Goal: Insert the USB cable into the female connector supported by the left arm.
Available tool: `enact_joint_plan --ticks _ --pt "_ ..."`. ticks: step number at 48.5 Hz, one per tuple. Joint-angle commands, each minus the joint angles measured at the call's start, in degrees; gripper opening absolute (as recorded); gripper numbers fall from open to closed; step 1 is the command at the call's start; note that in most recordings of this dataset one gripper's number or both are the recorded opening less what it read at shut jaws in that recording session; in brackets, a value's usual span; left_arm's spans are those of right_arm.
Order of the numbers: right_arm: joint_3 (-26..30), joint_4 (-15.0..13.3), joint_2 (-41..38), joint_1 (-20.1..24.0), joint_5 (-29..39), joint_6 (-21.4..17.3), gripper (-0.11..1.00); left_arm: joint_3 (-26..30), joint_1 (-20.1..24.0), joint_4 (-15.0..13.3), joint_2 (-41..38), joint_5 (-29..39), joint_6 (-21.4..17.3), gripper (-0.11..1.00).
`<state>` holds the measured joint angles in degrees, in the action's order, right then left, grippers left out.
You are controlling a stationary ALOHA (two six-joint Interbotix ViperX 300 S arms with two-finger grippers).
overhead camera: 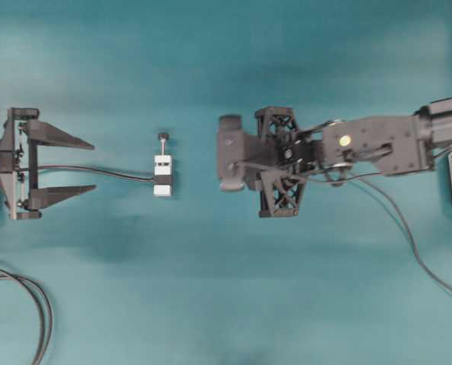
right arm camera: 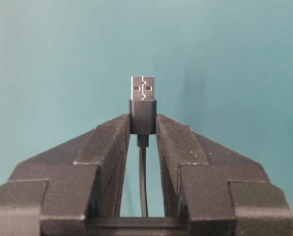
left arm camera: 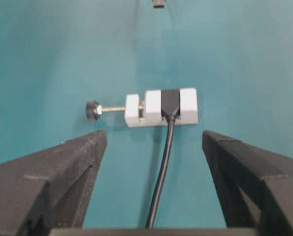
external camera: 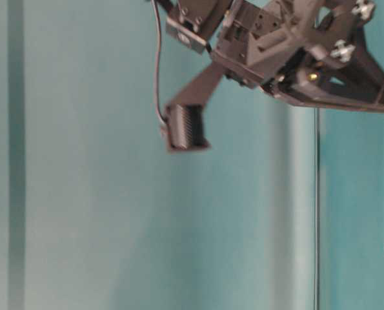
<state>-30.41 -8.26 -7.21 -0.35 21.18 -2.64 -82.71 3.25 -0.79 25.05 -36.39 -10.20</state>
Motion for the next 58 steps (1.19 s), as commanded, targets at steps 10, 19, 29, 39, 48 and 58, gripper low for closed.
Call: enact_joint_plan --ticks 10,19,29,39,48,58 --pt "4.5 -2.6 -0.2 0.8 0.5 -0.4 0.21 4.7 -0.4 -0.2 -15.3 -11.3 0.0 0.85" --pt "5.4 -2.6 -1.1 0.9 0.4 -0.5 0.21 7.3 -0.4 -0.2 -26.2 -18.2 0.1 0.85" --pt "6.9 -2.6 -3.2 0.8 -1.5 -0.6 0.21 8.5 -0.3 -0.1 -30.8 -21.9 0.0 0.85" --pt "8.7 -2.5 -5.7 0.9 -2.4 -0.6 0.21 10.0 -0.3 -0.1 -31.9 -21.6 0.0 0.85" --pt "11.6 -2.6 -7.8 0.8 -2.2 -0.5 0.21 10.3 -0.3 -0.1 -33.2 -21.4 0.1 0.84" --pt "13.6 -2.6 -9.9 0.8 -1.6 -0.5 0.21 10.4 -0.3 -0.1 -33.3 -21.4 1.2 0.84"
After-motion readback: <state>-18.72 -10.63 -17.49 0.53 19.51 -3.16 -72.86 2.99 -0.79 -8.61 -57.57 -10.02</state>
